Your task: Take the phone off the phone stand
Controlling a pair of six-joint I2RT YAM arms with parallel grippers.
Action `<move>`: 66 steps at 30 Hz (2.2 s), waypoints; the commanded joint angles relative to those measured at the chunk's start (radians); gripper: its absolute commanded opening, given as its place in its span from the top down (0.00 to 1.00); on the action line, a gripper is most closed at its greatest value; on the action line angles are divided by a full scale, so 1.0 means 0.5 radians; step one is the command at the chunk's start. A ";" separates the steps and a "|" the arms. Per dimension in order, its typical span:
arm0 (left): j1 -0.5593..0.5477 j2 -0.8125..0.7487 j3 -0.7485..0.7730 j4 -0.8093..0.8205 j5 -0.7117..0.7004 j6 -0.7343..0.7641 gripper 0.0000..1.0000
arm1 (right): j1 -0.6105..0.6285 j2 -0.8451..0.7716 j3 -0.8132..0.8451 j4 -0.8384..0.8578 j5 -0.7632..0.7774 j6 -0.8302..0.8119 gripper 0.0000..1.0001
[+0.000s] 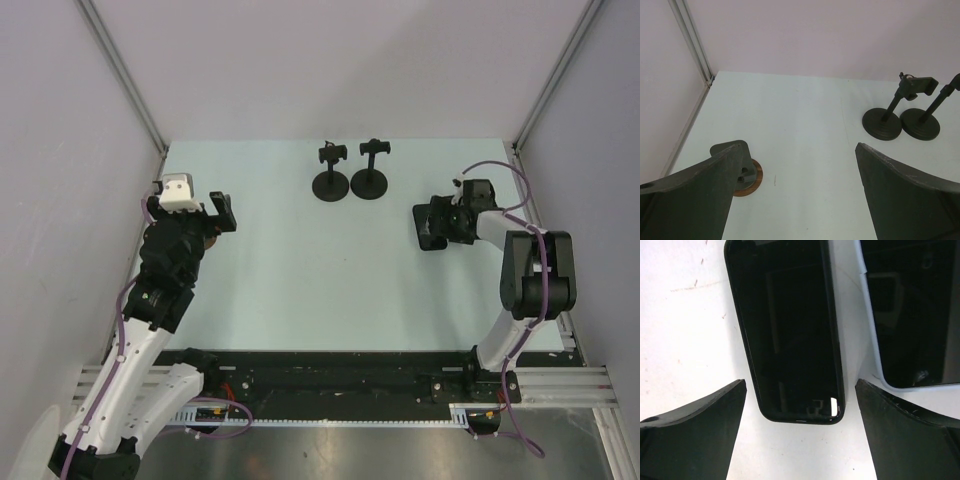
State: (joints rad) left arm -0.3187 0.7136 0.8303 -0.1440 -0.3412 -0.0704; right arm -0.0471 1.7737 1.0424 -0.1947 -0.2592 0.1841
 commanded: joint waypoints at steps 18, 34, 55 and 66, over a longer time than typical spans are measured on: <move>-0.010 0.003 -0.019 0.070 0.008 0.052 0.00 | 0.462 0.100 0.219 -0.264 0.988 -0.301 0.09; -0.013 0.003 -0.022 0.073 0.011 0.061 0.00 | 0.395 0.220 0.314 -0.246 0.856 -0.580 0.25; -0.013 0.042 -0.035 0.089 0.011 0.073 0.00 | 0.382 0.226 0.379 -0.261 0.782 -0.617 0.22; 0.106 0.162 -0.044 0.092 -0.032 0.036 0.00 | 0.542 -0.485 0.379 -0.212 0.644 -0.233 0.04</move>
State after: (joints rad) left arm -0.3012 0.7765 0.8135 -0.1364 -0.3374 -0.0685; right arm 0.1909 1.7008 1.2083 -0.3305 0.0971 -0.0399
